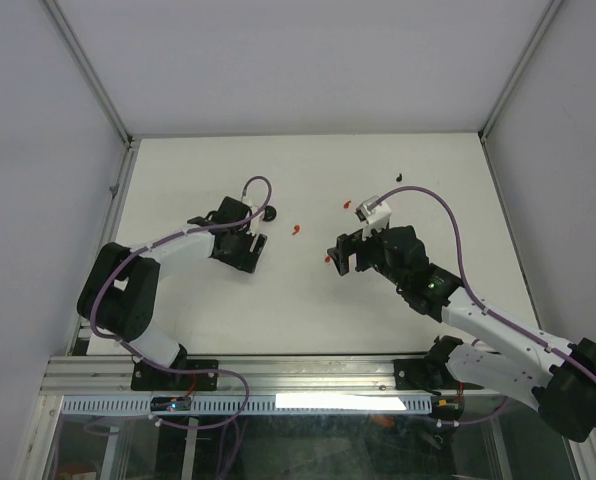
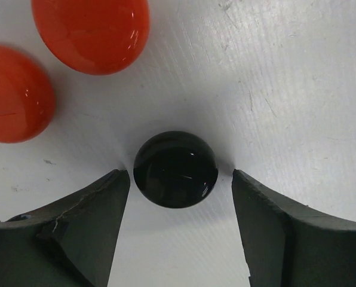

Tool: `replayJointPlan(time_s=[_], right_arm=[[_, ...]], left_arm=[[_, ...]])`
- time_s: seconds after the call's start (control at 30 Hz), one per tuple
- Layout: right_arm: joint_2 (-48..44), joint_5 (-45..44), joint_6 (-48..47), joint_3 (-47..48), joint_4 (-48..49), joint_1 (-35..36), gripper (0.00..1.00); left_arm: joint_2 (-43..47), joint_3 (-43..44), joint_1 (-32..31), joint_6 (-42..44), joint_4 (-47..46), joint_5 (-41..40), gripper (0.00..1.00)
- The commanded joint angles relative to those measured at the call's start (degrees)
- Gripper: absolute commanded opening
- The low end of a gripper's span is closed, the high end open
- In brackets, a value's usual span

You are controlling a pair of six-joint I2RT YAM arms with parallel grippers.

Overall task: Insert the wireless bluetooth earbuds into the charging case
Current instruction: Pick up the charging case at the center of the board.

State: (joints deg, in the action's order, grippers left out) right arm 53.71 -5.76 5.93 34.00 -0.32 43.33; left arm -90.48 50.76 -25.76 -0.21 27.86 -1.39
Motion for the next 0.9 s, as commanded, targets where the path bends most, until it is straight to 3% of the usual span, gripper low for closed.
replayJointPlan(time_s=[0.0, 0.23, 0.37, 0.63, 0.87], right_arm=[[-0.52, 0.49, 0.39, 0.40, 3.40, -0.08, 0.86], [-0.19, 0.66, 0.39, 0.47, 3.37, -0.06, 0.87], [-0.14, 0.73, 0.39, 0.53, 3.15, -0.09, 0.87], [-0.06, 2.75, 0.47, 1.56, 1.96, -0.07, 0.86], [2.33, 6.26, 2.35, 5.23, -0.13, -0.09, 0.87]], left_arm=[[-1.61, 3.27, 0.53, 3.80, 1.25, 0.78, 0.70], [-2.87, 4.43, 0.51, 3.92, 2.37, 3.12, 0.63], [-2.93, 4.72, 0.52, 3.87, 2.58, 5.22, 0.54], [1.15, 7.04, -1.06, -1.68, 1.91, 8.65, 0.43], [7.06, 4.01, -8.50, -8.24, -5.88, 0.67, 0.41]])
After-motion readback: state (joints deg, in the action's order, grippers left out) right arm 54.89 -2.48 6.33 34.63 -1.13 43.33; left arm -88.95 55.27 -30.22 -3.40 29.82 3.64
